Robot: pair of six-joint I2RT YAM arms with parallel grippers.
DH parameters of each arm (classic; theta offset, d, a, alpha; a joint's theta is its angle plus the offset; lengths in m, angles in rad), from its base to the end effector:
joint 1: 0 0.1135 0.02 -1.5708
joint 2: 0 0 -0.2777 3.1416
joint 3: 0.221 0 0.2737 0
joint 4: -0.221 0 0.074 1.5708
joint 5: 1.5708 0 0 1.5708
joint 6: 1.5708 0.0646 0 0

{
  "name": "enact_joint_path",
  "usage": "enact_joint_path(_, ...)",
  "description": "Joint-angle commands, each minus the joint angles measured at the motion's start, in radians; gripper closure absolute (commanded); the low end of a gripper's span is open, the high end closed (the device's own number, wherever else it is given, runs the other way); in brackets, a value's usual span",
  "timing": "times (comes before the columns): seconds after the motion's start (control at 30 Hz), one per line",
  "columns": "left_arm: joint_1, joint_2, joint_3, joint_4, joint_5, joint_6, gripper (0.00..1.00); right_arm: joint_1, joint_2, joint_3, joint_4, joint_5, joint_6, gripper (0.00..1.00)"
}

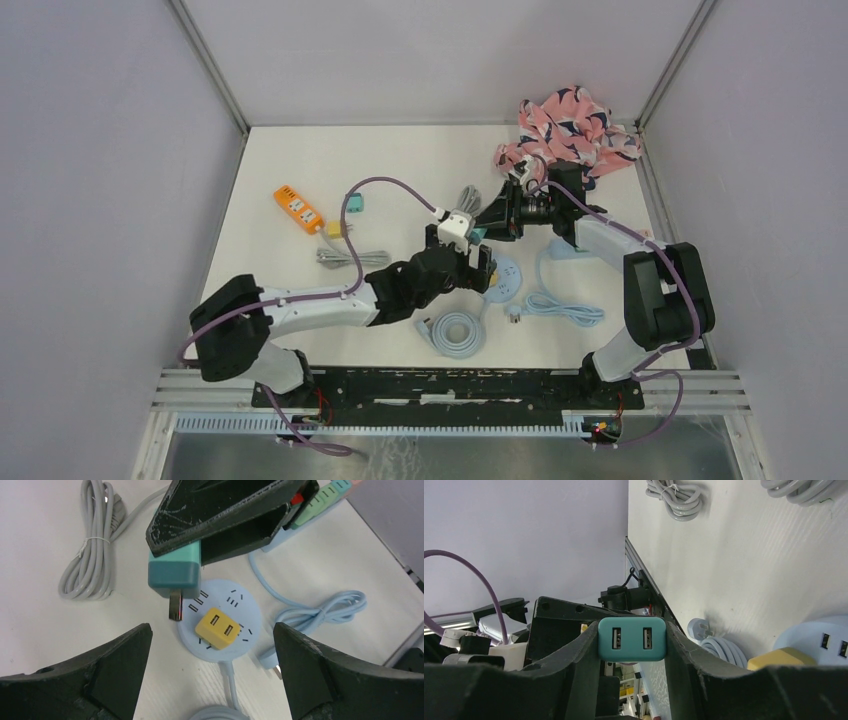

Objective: Pull the plug off the socket
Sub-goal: Place the plug at the center of the board.

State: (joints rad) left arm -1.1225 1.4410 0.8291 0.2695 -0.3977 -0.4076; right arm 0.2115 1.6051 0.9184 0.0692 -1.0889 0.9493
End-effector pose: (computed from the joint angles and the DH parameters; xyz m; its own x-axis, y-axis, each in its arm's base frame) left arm 0.1798 -0.3162 0.2397 -0.4003 -0.0109 -0.9163 0.5599 0.7886 -0.2540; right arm 0.3388 0.1313 0.2080 -0.9830 0.1743 -0.0576 -0.0077 0.2743 0.9616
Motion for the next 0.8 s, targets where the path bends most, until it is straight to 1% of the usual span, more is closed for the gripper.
enact_joint_path(0.0,0.0,0.07,0.118,-0.02,-0.127,0.014,0.05,0.012,-0.014,0.013,0.065,-0.035,0.042,1.0)
enact_joint_path(0.07,-0.001,0.099,0.146,-0.042,-0.14,0.01,0.1,0.012,-0.014,0.013,0.065,-0.037,0.043,1.0)
enact_joint_path(0.13,-0.001,0.115,0.155,-0.043,-0.136,0.006,0.32,0.012,-0.013,0.013,0.065,-0.036,0.043,1.0)
enact_joint_path(0.2,-0.001,0.117,0.152,-0.035,-0.128,0.003,0.51,0.012,-0.011,0.013,0.064,-0.034,0.045,1.0)
enact_joint_path(0.23,-0.001,0.115,0.151,-0.033,-0.128,0.002,0.58,0.012,-0.009,0.013,0.063,-0.034,0.045,1.0)
enact_joint_path(0.37,0.0,0.102,0.141,-0.024,-0.132,0.012,0.62,0.012,-0.006,0.012,0.063,-0.033,0.046,1.0)
enact_joint_path(0.43,0.0,0.092,0.134,-0.018,-0.134,0.02,0.59,0.013,-0.006,0.011,0.063,-0.033,0.046,1.0)
enact_joint_path(0.47,0.001,0.086,0.131,-0.018,-0.14,0.025,0.54,0.013,-0.006,0.012,0.064,-0.033,0.046,1.0)
enact_joint_path(0.57,0.003,0.046,0.101,-0.011,-0.154,0.051,0.24,0.012,-0.009,0.011,0.063,-0.034,0.046,1.0)
enact_joint_path(0.6,0.006,0.026,0.083,-0.001,-0.151,0.059,0.15,0.012,-0.008,0.011,0.063,-0.033,0.047,1.0)
enact_joint_path(0.63,0.009,0.004,0.057,0.023,-0.152,0.063,0.1,0.012,-0.008,0.011,0.063,-0.033,0.048,1.0)
enact_joint_path(0.67,0.016,-0.016,0.036,0.049,-0.15,0.061,0.06,0.012,-0.007,0.012,0.064,-0.033,0.049,1.0)
enact_joint_path(0.77,0.04,-0.036,0.02,0.084,-0.147,0.043,0.05,0.014,-0.001,0.01,0.065,-0.033,0.051,1.0)
